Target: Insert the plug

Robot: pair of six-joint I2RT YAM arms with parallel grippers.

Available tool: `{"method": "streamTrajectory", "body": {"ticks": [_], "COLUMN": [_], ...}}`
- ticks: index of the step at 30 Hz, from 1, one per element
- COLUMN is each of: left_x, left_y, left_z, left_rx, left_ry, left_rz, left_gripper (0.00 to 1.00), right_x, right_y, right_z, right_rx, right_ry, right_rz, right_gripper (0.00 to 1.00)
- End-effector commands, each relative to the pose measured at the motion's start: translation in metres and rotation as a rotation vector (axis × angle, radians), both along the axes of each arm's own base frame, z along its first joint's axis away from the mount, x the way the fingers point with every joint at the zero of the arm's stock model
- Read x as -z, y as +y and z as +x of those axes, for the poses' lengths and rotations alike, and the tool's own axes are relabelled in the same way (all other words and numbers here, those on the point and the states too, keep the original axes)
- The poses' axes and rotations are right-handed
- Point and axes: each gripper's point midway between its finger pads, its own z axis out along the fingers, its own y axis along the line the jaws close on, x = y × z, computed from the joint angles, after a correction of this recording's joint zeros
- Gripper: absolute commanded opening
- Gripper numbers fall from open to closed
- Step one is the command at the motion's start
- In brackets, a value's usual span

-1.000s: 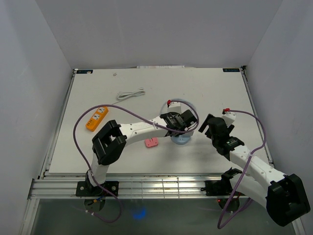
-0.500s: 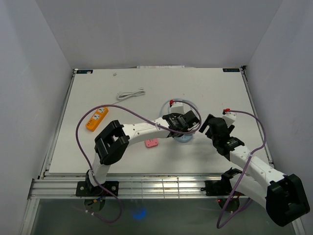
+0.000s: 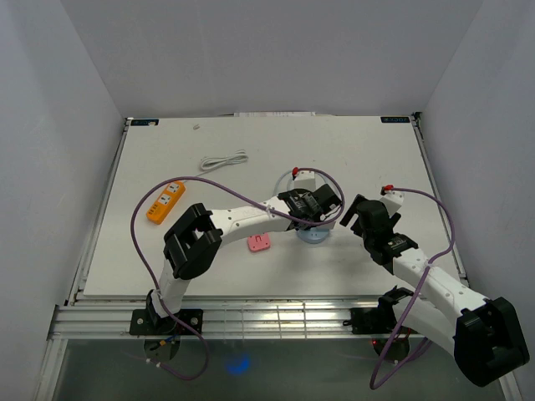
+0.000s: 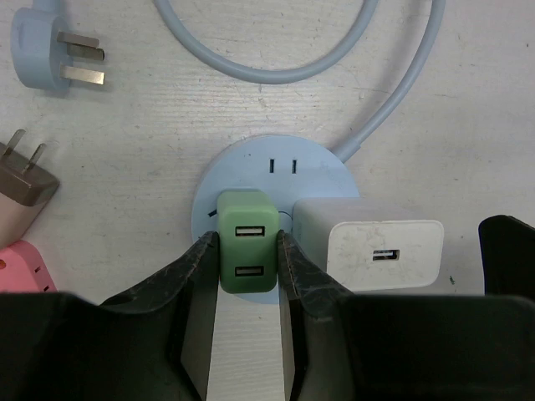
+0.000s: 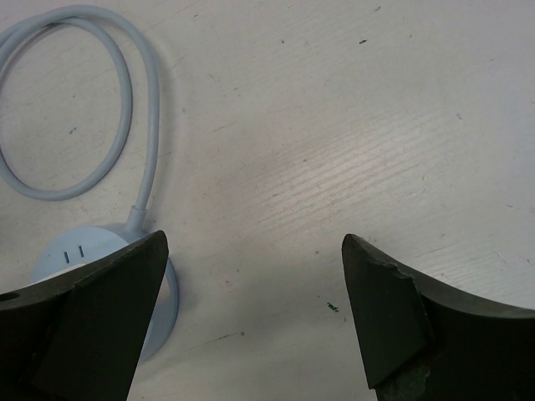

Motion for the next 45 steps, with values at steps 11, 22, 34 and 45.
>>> {"method": "streamTrajectory", "body": {"ticks": [11,22,34,45], "left_x": [0.002,-0.039,-0.048,-0.048], "left_y": [0.013,0.034,0.118,0.136], "left_z": [-0.010,-0.011,-0.005,-0.014], "left_rx": [0.102,0.124,0.200,0.337], "left_ry": [0.114,0.082,0.082,-0.015], "left_rz": [0.092,0.035,-0.021,-0.011], "left_gripper": [0.71,0.93,0.98,0.98], "right_x": [-0.006,-0.008,-0.008,-0.014], "right_y": [0.001,0.002,0.006,0.016], "right_z": [0.006,0.006,0.006,0.007], "right_rx": [-0.004,-0.020,-0.044,-0.124], "right_ry": [-0.031,-0.044,-0.059,-0.118], "right_rz": [0.007,0.013,0.021,0.042], "right_gripper": [0.89,0.89,0.89,0.89]}}
